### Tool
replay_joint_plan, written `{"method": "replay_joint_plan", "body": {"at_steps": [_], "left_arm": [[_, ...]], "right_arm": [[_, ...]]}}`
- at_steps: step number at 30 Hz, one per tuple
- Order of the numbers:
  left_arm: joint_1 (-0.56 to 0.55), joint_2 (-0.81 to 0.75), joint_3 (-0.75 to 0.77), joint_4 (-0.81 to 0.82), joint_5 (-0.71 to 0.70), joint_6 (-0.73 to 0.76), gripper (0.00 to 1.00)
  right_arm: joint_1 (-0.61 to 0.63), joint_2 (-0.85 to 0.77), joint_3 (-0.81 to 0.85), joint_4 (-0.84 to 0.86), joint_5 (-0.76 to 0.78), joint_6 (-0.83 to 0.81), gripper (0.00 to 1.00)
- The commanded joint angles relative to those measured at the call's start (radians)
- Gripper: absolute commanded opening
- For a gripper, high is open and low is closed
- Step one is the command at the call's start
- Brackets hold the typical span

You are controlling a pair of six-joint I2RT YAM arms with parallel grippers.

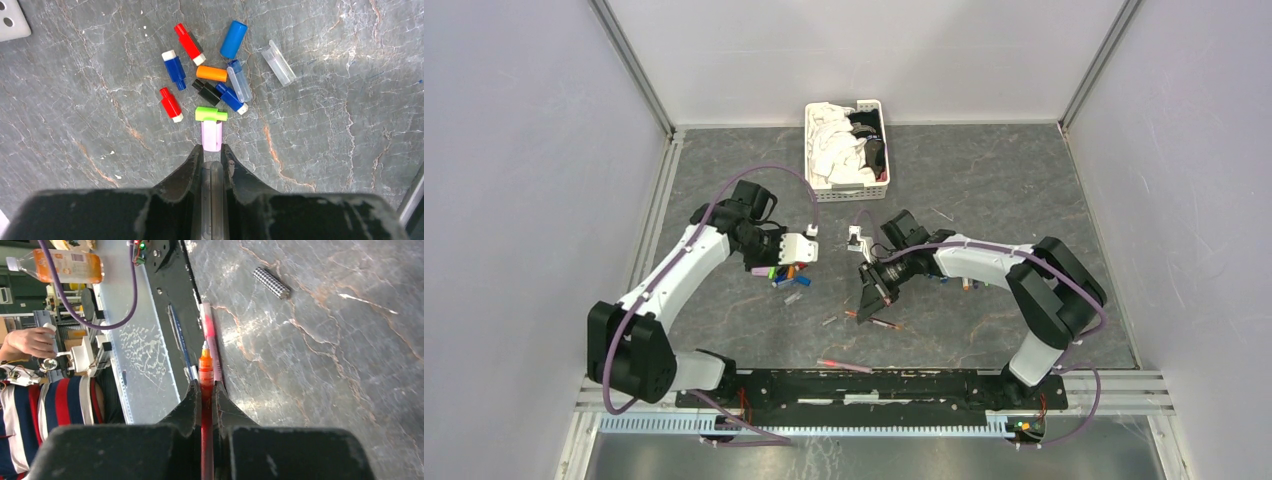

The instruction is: Open the pen caps

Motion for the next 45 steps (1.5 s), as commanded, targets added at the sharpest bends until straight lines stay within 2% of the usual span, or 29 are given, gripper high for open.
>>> {"method": "replay_joint_plan", "body": {"at_steps": [1, 4, 8, 10, 16, 20, 25, 28, 29, 32, 33, 34, 35, 40, 45], "left_arm": [[-0.003, 0.002, 0.020, 0.017, 0.040, 0.052, 0.02], [-0.019, 0.000, -0.033, 0.097, 0.059, -0.015, 0.02], [-0.037, 0.026, -0.123, 0.258, 0.075, -0.148, 0.06], [-0.054, 0.056, -0.149, 0.301, 0.068, -0.197, 0.09], [-0.082, 0.130, -0.190, 0.409, -0.002, -0.284, 0.21], [-0.087, 0.154, -0.189, 0.434, -0.014, -0.310, 0.31], [-0.093, 0.149, -0.184, 0.436, 0.000, -0.327, 0.52], [-0.093, 0.137, -0.169, 0.422, 0.002, -0.338, 0.55], [-0.093, 0.132, -0.158, 0.414, 0.001, -0.344, 0.56], [-0.093, 0.109, -0.120, 0.385, 0.002, -0.371, 0.65], [-0.093, 0.099, -0.104, 0.371, 0.010, -0.381, 0.74], [-0.093, 0.089, -0.086, 0.354, 0.017, -0.391, 0.96], [-0.093, 0.079, -0.058, 0.332, 0.023, -0.403, 0.99], [-0.091, 0.023, 0.042, 0.251, 0.031, -0.463, 1.00], [-0.090, -0.050, 0.118, 0.204, 0.016, -0.516, 1.00]], "right_arm": [[-0.021, -0.022, 0.020, -0.049, 0.063, -0.061, 0.00], [-0.065, -0.018, 0.063, -0.089, 0.198, -0.072, 0.00], [-0.099, 0.000, 0.129, -0.116, 0.646, -0.043, 0.00], [-0.098, 0.018, 0.153, -0.104, 0.791, -0.030, 0.00], [-0.098, 0.066, 0.189, -0.048, 1.064, -0.011, 0.00], [-0.101, 0.096, 0.189, -0.021, 1.159, -0.017, 0.00], [-0.118, 0.112, 0.154, -0.005, 1.268, 0.020, 0.00], [-0.123, 0.109, 0.121, 0.015, 1.299, 0.040, 0.00], [-0.126, 0.107, 0.109, 0.024, 1.302, 0.042, 0.02], [-0.130, 0.089, 0.087, 0.036, 1.307, 0.046, 0.19], [-0.130, 0.083, 0.085, 0.037, 1.308, 0.046, 0.25], [-0.131, 0.074, 0.081, 0.039, 1.303, 0.045, 0.32], [-0.131, 0.064, 0.081, 0.039, 1.301, 0.043, 0.36], [-0.127, -0.029, 0.054, 0.039, 1.243, 0.030, 0.52], [-0.063, -0.176, -0.001, 0.046, 1.162, -0.014, 0.58]]}}
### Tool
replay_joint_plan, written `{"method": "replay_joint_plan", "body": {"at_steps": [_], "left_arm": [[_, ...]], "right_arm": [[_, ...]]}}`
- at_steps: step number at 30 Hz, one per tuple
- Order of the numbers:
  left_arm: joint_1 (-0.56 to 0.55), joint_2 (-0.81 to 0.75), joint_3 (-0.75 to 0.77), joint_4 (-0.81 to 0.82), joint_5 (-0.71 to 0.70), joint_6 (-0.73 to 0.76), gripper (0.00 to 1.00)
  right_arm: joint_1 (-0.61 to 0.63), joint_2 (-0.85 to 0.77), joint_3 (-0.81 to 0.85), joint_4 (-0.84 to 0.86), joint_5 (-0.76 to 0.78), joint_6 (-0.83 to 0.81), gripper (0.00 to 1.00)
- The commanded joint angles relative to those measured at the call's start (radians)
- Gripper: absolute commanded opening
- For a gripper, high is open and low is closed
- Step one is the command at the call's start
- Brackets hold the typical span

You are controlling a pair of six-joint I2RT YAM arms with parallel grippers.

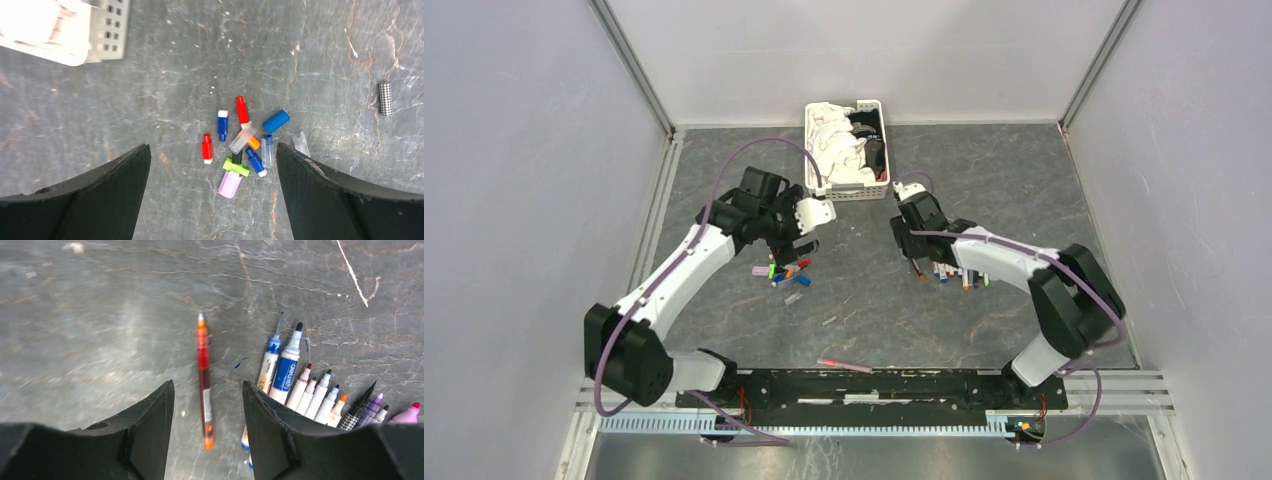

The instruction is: Open the pen caps

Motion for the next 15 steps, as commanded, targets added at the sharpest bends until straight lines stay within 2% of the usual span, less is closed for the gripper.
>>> {"method": "replay_joint_plan", "body": {"at_steps": [1, 8, 12, 15], "left_arm": [[0.002, -0.079, 0.097, -0.077, 0.009, -0.096, 1.00], [0.039, -0.121, 0.167, -0.101, -0.023, -0.112, 1.00], [0.076, -0.128, 0.174, -0.088, -0.039, -0.123, 1.00], [0.095, -0.130, 0.162, -0.044, -0.107, -0.163, 1.00]], "right_arm": [[0.085, -0.171, -0.043, 0.025, -0.070, -0.049, 0.58], [0.384, -0.287, -0.146, 0.067, -0.311, -0.170, 0.62], [0.532, -0.292, -0.216, 0.102, -0.343, -0.183, 0.63], [0.609, -0.269, -0.240, 0.127, -0.347, -0.183, 0.63]]}}
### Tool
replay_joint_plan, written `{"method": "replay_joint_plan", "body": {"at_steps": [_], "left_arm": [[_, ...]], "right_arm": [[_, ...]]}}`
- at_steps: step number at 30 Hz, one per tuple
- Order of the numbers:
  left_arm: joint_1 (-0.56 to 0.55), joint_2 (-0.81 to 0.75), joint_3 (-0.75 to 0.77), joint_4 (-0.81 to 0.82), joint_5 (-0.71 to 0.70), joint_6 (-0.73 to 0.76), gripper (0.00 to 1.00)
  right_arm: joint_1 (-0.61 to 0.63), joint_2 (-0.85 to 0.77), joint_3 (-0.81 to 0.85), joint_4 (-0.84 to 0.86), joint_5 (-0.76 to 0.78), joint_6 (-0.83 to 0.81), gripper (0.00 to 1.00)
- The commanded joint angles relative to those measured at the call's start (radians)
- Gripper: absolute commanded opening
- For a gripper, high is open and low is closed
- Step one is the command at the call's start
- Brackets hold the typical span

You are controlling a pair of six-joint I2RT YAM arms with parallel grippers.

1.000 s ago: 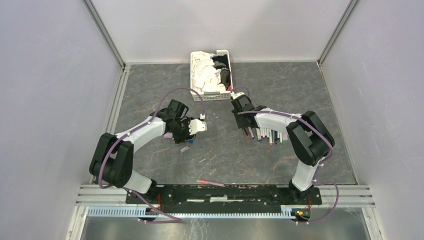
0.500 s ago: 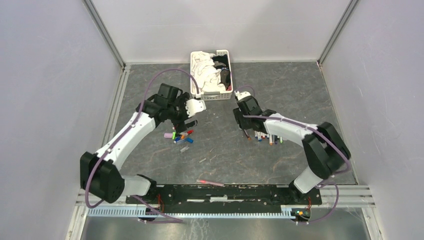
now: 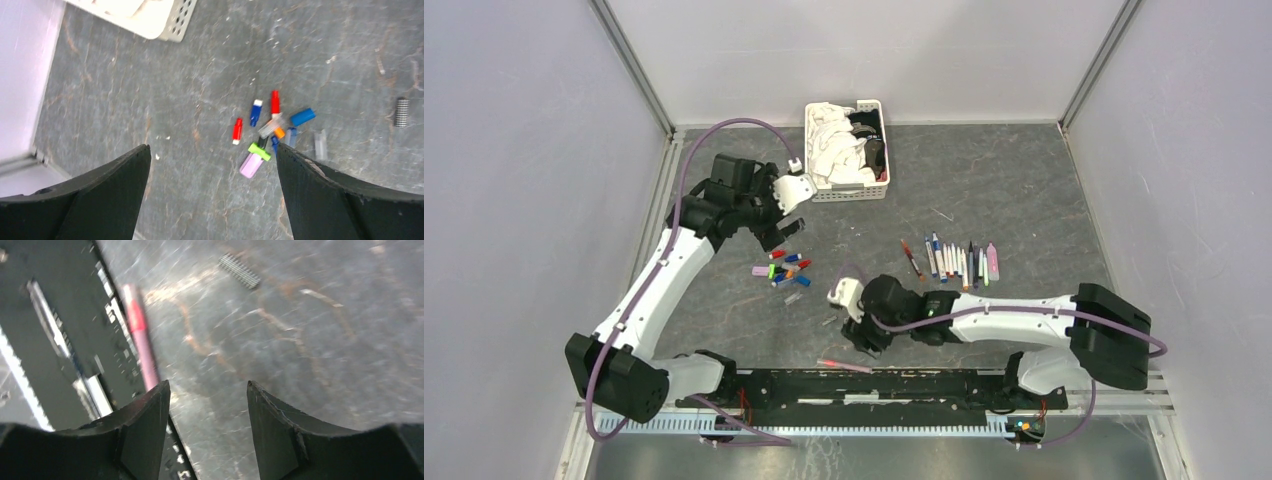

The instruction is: Open the pen caps

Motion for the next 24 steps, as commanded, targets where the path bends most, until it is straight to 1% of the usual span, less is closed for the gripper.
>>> {"method": "replay_joint_plan", "body": {"at_steps": [1, 4, 7, 15, 19, 24], "left_arm": [[0.036, -0.020, 0.017, 0.054, -0.085, -0.086, 1.00], [0.075, -0.032, 0.004, 0.099, -0.109, -0.120, 1.00], [0.104, -0.038, 0.006, 0.099, -0.097, -0.130, 1.00], [0.113, -0.019, 0.010, 0.061, -0.085, -0.133, 1.00], [0.115, -0.020, 0.024, 0.043, -0.056, -0.153, 1.00], [0.126, -0.048, 0.043, 0.055, -0.052, -0.162, 1.00]], "right_arm": [[0.085, 0.021, -0.025, 0.055, -0.045, -0.028, 0.62], [0.131, 0.054, -0.015, 0.064, -0.046, -0.028, 0.62], [0.158, 0.085, 0.005, 0.063, -0.056, -0.028, 0.62], [0.194, 0.158, 0.061, 0.042, -0.022, -0.037, 0.62], [0.194, 0.203, 0.083, 0.029, -0.007, -0.041, 0.54], [0.203, 0.240, 0.086, 0.015, 0.037, -0.047, 0.36]]}}
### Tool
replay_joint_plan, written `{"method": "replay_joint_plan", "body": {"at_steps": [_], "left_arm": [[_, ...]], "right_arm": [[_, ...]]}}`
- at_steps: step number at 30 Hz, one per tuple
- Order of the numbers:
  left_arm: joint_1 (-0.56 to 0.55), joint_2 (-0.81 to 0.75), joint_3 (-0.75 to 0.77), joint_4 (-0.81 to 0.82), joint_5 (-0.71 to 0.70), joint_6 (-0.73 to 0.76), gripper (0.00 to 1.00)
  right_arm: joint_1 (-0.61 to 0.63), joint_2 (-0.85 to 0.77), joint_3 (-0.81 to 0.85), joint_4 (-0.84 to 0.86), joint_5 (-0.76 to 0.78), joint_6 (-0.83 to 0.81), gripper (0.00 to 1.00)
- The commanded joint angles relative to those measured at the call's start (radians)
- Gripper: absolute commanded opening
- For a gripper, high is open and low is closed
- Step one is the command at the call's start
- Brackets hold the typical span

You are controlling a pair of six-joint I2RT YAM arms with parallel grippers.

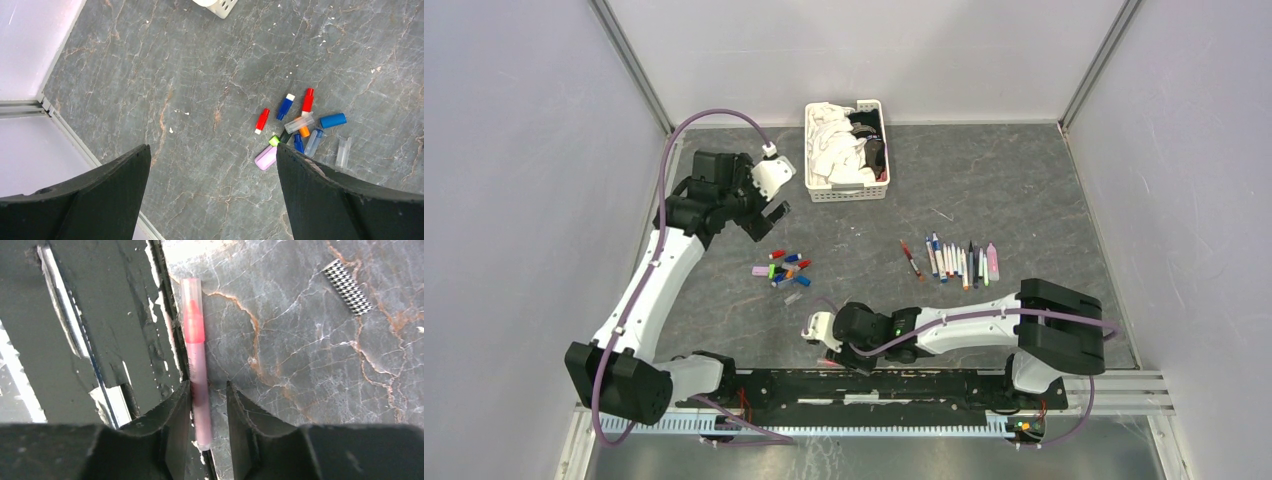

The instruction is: Open the pen caps

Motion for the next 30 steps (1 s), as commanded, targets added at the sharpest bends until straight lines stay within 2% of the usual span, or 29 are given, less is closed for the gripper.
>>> {"method": "replay_joint_plan", "body": {"at_steps": [1, 3, 6, 7, 13, 18, 24, 30], "left_arm": [[0.015, -0.038, 0.044, 0.012, 0.025, -0.054, 1.00], [0.018, -0.041, 0.042, 0.016, 0.022, -0.050, 1.00], [0.020, -0.035, 0.029, 0.014, 0.018, -0.049, 1.00], [0.020, -0.034, 0.020, 0.014, 0.019, -0.049, 1.00], [0.022, -0.039, -0.031, 0.026, 0.035, -0.054, 1.00], [0.027, -0.061, -0.039, 0.022, 0.063, -0.041, 1.00], [0.029, -0.096, -0.089, -0.043, 0.227, 0.055, 1.00], [0.025, -0.097, -0.218, -0.144, 0.455, 0.229, 1.00]], "right_arm": [[0.015, 0.029, 0.033, -0.010, 0.060, -0.012, 0.33], [0.016, 0.035, 0.036, -0.020, 0.085, -0.012, 0.23], [0.016, 0.024, 0.044, -0.026, 0.107, -0.015, 0.02], [0.017, 0.018, 0.051, -0.031, 0.112, -0.015, 0.00], [-0.020, -0.035, 0.089, -0.057, 0.108, -0.020, 0.00], [-0.136, -0.103, 0.071, -0.033, -0.006, 0.005, 0.00], [-0.303, -0.155, 0.048, -0.001, -0.231, 0.047, 0.00], [-0.424, -0.097, 0.129, -0.086, -0.438, 0.042, 0.00]]}}
